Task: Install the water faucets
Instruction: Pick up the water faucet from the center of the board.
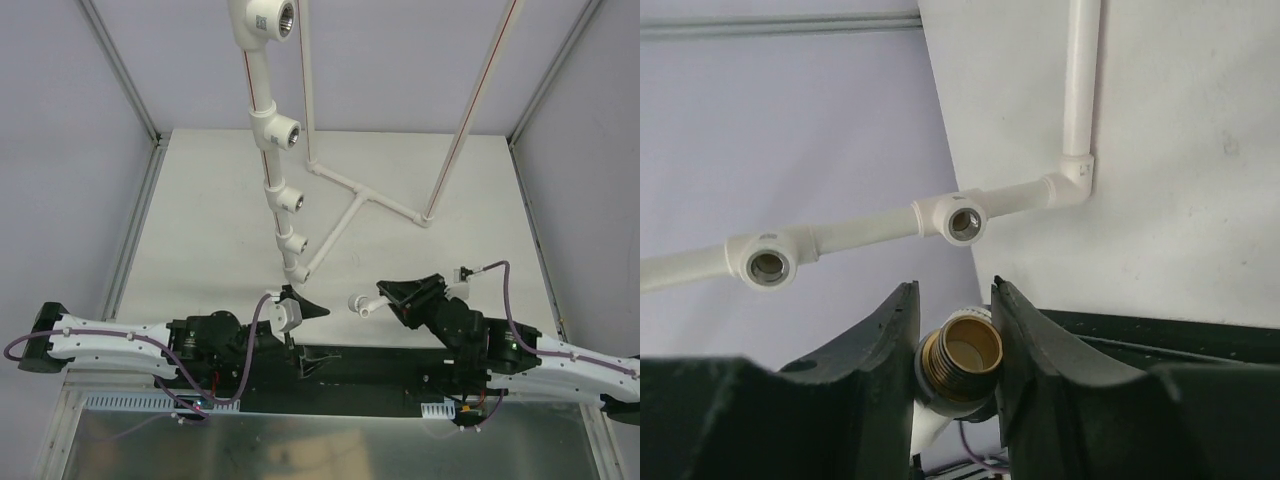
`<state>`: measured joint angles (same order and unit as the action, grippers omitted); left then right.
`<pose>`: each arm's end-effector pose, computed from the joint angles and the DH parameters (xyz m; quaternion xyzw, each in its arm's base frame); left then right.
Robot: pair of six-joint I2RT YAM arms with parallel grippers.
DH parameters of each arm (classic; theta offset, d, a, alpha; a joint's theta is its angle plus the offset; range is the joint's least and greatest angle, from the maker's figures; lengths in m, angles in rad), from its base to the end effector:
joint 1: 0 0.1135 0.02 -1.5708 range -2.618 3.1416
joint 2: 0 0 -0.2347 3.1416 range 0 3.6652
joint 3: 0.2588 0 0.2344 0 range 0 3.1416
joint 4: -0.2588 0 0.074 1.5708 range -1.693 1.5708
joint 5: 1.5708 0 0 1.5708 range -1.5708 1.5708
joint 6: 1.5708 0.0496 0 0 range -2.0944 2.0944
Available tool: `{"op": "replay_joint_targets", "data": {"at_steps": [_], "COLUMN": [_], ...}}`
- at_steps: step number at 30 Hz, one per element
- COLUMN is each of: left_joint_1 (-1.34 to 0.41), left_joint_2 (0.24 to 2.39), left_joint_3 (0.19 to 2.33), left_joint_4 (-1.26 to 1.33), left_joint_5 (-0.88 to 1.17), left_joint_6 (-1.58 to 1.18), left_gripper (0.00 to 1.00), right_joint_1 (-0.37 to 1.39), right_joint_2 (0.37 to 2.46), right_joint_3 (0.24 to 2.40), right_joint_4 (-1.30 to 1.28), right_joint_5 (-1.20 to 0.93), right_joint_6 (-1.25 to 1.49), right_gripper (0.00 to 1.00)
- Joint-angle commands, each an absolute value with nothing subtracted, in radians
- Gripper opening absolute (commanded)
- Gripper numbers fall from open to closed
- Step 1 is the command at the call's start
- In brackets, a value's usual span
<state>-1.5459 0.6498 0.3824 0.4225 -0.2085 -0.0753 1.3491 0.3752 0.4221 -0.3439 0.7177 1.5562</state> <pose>0.0150 -0.1883 0.2724 0.3752 0.5326 -0.5010 0.5697 0.0608 0.1213 0.2375 0.2856 0.7271 0.5197 0.3460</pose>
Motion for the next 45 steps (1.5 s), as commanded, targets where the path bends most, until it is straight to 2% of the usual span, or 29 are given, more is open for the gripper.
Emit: {"op": "replay_joint_targets", "data": {"at_steps": [1, 7, 13, 17, 24, 33, 38, 45], "left_joint_1": [-1.554, -1.555, -1.555, -1.554, -1.555, -1.554, -1.554, -1.554], "left_joint_2": [0.604, 0.595, 0.636, 0.686, 0.765, 0.822, 0.851, 0.885], "left_joint_3": [0.434, 0.436, 0.469, 0.502, 0.517, 0.522, 0.531, 0.532], "left_joint_4": [0.255, 0.224, 0.238, 0.239, 0.279, 0.382, 0.419, 0.429], "left_joint_5": [-0.115, -0.054, -0.067, -0.084, -0.061, -0.028, 0.038, 0.077], "left_joint_6": [-0.167, -0.13, -0.063, -0.009, 0.044, 0.041, 0.025, 0.003], "left_gripper": [0.93, 0.96, 0.98, 0.98, 0.98, 0.95, 0.87, 0.58], "right_joint_1": [1.338, 1.33, 1.293, 1.243, 1.158, 1.141, 1.138, 1.126], "right_joint_2": [0.365, 0.481, 0.696, 0.755, 0.739, 0.808, 0.81, 0.796], "right_joint_3": [0.578, 0.783, 0.934, 0.936, 0.873, 0.871, 0.864, 0.854], "right_joint_4": [-0.462, -0.531, -0.587, -0.546, -0.393, -0.351, -0.339, -0.327], "right_joint_5": [0.686, 0.392, 0.073, -0.075, -0.233, -0.298, -0.278, -0.273], "right_joint_6": [1.134, 0.748, 0.566, 0.552, 0.604, 0.609, 0.609, 0.611], "right_gripper": [0.0, 0.0, 0.0, 0.0, 0.0, 0.0, 0.0, 0.0]}}
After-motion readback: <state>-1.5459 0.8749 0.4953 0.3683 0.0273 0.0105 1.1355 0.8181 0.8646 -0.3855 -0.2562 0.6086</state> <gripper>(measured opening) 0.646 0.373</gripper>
